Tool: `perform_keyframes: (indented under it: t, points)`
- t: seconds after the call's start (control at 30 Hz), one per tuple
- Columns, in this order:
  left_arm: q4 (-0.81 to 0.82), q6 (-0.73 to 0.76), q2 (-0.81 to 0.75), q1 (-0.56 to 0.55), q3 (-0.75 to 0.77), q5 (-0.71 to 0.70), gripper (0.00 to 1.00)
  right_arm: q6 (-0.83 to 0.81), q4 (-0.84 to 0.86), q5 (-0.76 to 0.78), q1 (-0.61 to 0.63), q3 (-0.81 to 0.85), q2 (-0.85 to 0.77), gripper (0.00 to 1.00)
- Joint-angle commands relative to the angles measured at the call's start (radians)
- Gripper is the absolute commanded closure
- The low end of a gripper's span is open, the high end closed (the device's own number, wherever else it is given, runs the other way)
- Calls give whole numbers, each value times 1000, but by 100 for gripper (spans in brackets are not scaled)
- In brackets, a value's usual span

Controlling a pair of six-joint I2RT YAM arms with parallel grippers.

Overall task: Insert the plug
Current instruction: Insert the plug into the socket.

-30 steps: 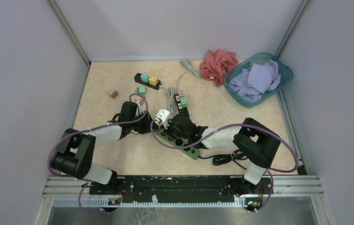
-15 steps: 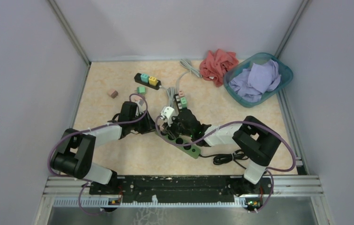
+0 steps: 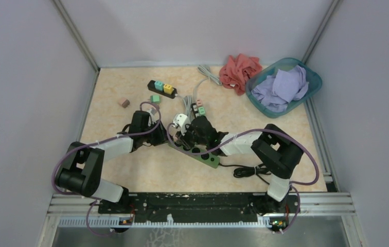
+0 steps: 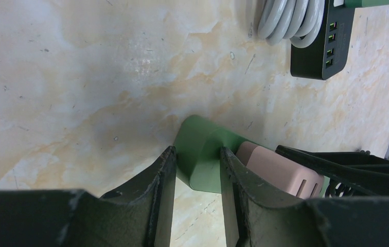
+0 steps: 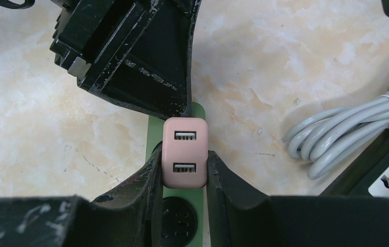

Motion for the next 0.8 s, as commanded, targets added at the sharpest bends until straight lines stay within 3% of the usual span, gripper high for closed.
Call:
perform_keyframes:
  t: [0.0,0.43,0.77]
  points:
    - [-50,14,10,-19,-2,10,60,25,-317,-53,-25,-61,195,100]
    - [-59,20,40,-18,7,18,61,-34,-405,43,79,0,272,100]
    - [-65,26,51,-24,17,21,61,22,-336,11,40,-60,93,97]
